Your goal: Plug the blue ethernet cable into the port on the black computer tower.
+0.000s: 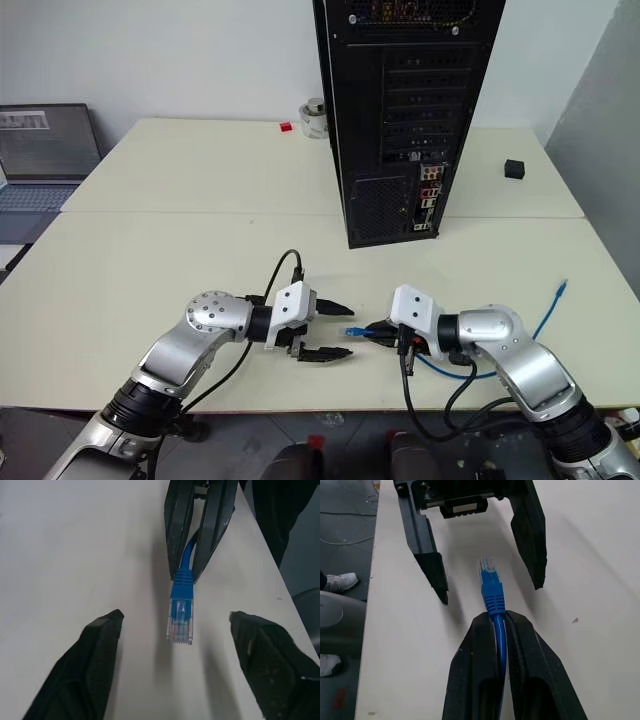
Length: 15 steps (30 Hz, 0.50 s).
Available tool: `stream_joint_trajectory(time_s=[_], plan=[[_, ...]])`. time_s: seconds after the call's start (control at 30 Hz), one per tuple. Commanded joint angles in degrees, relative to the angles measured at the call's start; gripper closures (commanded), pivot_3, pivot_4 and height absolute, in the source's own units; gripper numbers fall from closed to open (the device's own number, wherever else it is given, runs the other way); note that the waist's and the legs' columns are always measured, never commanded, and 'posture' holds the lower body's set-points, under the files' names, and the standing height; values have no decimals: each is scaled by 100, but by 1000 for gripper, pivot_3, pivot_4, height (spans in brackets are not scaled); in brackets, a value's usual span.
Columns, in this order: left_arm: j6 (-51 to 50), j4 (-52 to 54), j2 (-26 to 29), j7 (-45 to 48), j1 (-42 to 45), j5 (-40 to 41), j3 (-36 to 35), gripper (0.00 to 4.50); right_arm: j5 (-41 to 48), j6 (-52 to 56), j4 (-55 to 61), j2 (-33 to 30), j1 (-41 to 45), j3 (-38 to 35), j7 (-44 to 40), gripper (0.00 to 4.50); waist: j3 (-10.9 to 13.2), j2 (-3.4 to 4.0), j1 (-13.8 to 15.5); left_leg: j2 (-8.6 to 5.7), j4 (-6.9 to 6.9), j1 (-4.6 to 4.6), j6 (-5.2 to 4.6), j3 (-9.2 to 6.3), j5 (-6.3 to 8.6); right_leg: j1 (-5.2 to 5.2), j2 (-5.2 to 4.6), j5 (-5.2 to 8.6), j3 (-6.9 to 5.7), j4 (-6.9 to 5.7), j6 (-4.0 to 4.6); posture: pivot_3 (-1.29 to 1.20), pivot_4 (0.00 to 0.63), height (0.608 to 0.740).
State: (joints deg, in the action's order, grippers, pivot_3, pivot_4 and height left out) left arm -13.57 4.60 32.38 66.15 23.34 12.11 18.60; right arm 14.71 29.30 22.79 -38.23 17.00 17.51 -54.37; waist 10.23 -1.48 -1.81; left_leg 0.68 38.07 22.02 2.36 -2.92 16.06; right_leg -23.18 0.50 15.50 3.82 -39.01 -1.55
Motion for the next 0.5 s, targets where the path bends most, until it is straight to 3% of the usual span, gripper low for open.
stream_joint_trajectory(time_s=[0.03, 0.37, 0.5], plan=[[178, 2, -19, 46, 132, -46, -30, 1917, -9, -36, 107, 2, 123, 15, -75, 4499, 0, 0, 1, 0, 0, 0, 0, 0, 0, 0, 0, 0, 0, 0, 0, 0, 150, 740], [306, -87, -47, 39, 128, -168, -24, 4171, 16, 13, 123, 21, 169, 35, -85, 4500, 0, 0, 1, 0, 0, 0, 0, -1, 0, 0, 0, 0, -1, 0, 0, 0, 150, 740], [386, -132, -54, 9, 124, -218, -36, 4198, 95, 107, 171, 24, 188, 29, -120, 4500, 0, 0, 1, 0, 0, 0, 0, -1, 0, 0, 0, 0, -2, -1, 0, 0, 150, 740]])
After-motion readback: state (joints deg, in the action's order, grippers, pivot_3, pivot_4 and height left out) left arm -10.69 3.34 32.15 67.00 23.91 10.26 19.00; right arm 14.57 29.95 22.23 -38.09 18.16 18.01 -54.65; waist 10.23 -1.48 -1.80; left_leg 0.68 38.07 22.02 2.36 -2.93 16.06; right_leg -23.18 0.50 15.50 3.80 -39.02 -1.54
